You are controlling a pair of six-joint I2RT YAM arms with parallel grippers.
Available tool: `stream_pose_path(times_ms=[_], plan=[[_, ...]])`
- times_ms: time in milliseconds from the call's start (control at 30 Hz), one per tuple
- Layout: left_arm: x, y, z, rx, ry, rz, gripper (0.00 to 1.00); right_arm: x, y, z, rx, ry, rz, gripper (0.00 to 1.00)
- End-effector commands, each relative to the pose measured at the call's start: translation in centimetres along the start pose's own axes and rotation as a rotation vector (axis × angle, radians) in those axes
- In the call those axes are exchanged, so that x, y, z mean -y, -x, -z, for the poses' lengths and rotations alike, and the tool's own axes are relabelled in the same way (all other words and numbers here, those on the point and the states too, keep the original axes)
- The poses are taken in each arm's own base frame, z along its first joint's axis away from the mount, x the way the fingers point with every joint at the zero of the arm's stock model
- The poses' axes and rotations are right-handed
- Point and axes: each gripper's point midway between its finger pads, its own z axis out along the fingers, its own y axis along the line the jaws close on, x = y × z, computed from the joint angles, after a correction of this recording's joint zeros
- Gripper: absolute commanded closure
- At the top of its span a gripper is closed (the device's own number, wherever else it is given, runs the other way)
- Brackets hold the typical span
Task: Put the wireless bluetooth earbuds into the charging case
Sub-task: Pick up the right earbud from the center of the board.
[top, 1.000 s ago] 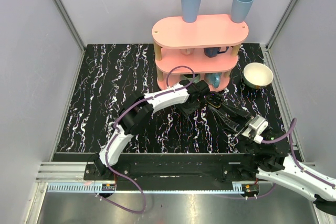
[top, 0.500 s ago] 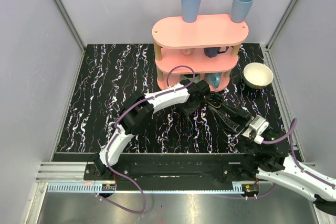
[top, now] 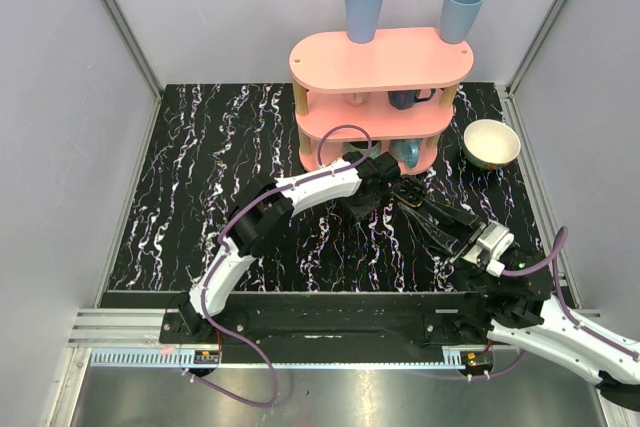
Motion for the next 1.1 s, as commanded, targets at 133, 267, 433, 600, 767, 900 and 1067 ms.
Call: stream_pose_path(times_ms=[133, 267, 433, 600, 767, 900, 1067], plan=[[-0.9, -1.0, -2.1, -0.036, 0.047, -0.001, 0.86, 0.0, 1.4, -0.1, 0.043, 0.009, -0.002, 1.0], [-1.1, -0.4, -2.0, -0.008, 0.043, -0.023, 0.92, 0.1, 1.4, -0.1, 0.041, 0.008, -0.002, 1.0], [-1.1, 1.4, -0.8, 0.073, 0.017, -0.07, 1.0, 0.2, 1.6, -0.1, 0.04, 0.005, 0.003, 1.0], [-2.7, 4.4, 0.4, 0.205, 0.009, -0.099, 1.0, 0.5, 1.9, -0.1, 0.041, -0.007, 0.01, 1.0], [-4.4, 7.5, 2.3, 0.33, 0.002, -0.118, 1.0, 0.9, 2.1, 0.1, 0.039, -0.022, 0.0, 1.0], [-4.7, 9.8, 4.6, 0.403, -0.053, -0.122, 1.0, 1.4, 1.8, 0.5, 0.027, -0.047, 0.004, 1.0], [-4.3, 12.1, 7.8, 0.501, -0.105, -0.126, 1.0, 2.0, 1.7, 0.7, 0.018, -0.08, 0.002, 1.0]])
